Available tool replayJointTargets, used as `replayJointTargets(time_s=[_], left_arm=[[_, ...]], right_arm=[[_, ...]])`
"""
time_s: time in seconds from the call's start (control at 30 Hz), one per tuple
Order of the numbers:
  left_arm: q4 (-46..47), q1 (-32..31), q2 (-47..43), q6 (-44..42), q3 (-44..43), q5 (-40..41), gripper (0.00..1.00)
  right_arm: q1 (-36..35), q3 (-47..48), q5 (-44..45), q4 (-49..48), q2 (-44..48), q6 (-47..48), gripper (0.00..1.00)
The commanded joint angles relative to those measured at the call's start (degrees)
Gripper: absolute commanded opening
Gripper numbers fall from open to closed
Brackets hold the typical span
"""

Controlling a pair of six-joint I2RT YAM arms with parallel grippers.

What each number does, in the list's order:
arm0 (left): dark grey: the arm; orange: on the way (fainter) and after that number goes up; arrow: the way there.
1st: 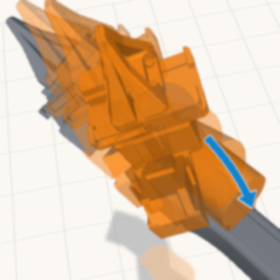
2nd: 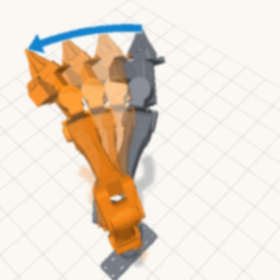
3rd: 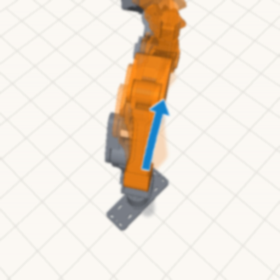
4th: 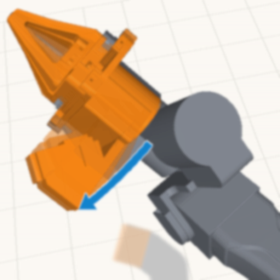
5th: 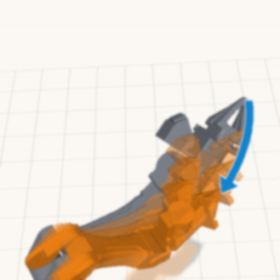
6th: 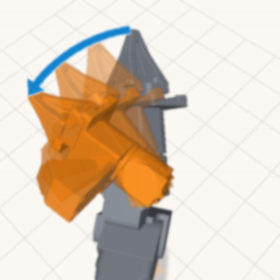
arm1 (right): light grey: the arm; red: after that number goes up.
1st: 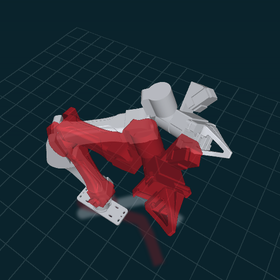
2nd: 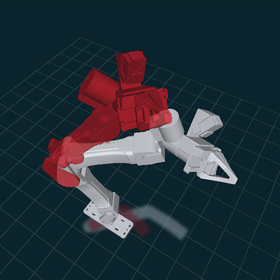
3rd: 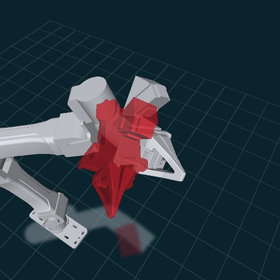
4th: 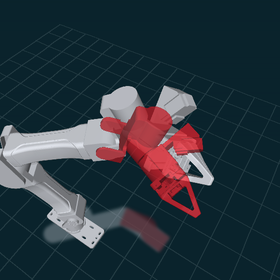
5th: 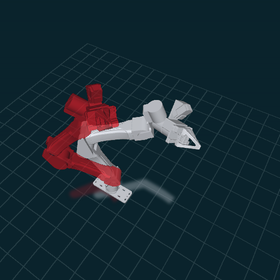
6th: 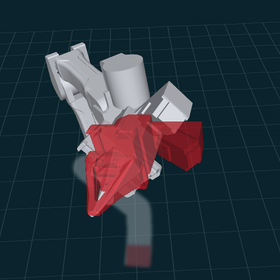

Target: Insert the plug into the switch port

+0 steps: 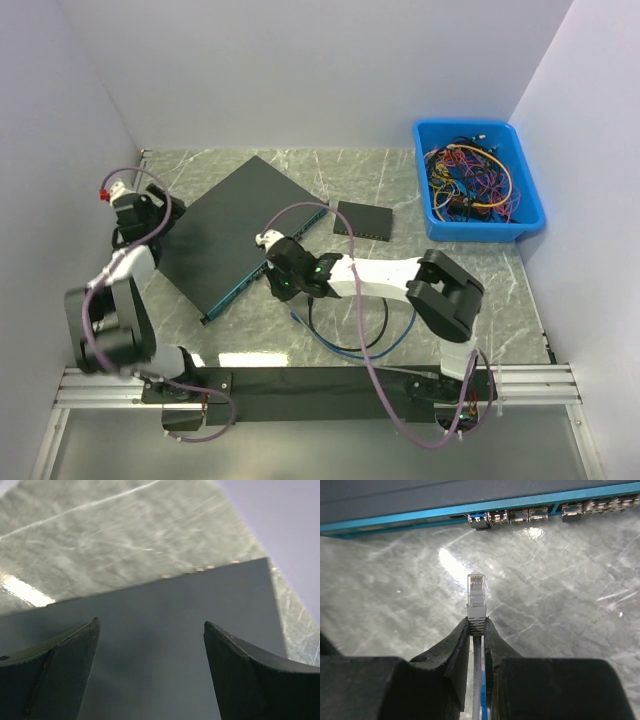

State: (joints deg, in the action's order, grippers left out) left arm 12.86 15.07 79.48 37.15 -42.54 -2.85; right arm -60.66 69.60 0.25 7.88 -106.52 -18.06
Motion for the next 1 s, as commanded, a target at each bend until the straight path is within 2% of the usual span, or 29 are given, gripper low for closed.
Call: replayJointTargets(time_s=[0.0, 0.3, 0.7, 0.97], left_arm=[[4.53, 4.61, 6.11, 2.31, -3.94, -14.09, 0.89], [4.80, 8.83, 17.19, 3.63, -7.55, -20.86, 0.86], [4.63, 8.92, 20.62, 3.99, -7.82, -23.78, 0.83], [4.36, 8.92, 23.44, 4.43, -9.14, -25.36, 0.81]], right_arm=[[-1.47, 5.18, 2.73, 3.54, -3.15, 2.42, 0.00], [-3.32, 13.36, 4.93, 7.06, -10.54, 3.30, 0.00], [-3.85, 23.91, 12.40, 13.82, -17.93, 2.33, 0.00], [-4.37, 27.78, 13.02, 15.59, -20.39, 1.63, 0.00]])
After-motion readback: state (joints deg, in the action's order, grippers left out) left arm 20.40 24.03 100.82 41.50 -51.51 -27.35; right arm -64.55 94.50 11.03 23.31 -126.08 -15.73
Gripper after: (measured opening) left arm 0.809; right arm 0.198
